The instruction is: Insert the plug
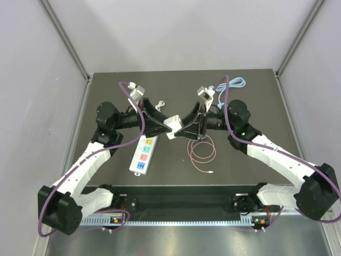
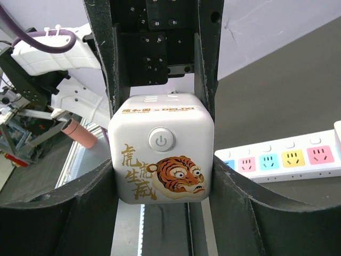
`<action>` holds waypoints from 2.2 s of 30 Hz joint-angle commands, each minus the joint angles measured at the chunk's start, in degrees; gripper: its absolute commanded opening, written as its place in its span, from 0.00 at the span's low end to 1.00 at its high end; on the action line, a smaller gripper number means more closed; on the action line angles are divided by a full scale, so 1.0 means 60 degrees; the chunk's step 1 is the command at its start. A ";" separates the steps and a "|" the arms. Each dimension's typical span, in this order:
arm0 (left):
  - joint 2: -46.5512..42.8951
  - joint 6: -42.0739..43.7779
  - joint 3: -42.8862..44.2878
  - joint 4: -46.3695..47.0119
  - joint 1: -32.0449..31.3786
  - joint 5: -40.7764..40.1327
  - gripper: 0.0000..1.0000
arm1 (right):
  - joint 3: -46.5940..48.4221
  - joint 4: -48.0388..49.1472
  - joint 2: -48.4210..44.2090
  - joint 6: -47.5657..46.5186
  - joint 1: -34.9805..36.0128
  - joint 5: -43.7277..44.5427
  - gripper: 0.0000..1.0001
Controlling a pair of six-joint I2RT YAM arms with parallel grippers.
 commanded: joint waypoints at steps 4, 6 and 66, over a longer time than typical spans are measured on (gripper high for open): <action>0.0052 0.0473 0.0317 -0.0434 0.0020 -0.0535 0.36 | 0.0313 0.1127 -0.0322 0.0294 0.0028 -0.0287 0.00; 0.0067 0.0883 0.0537 -0.1956 0.0035 -0.1516 0.47 | 0.0620 -0.0241 -0.0337 -0.0524 0.0042 -0.0068 0.00; 0.1049 -0.1151 -0.1952 -0.6649 0.6495 -0.7335 0.86 | 1.0832 -1.0960 0.9873 -0.8437 0.3089 0.5706 0.00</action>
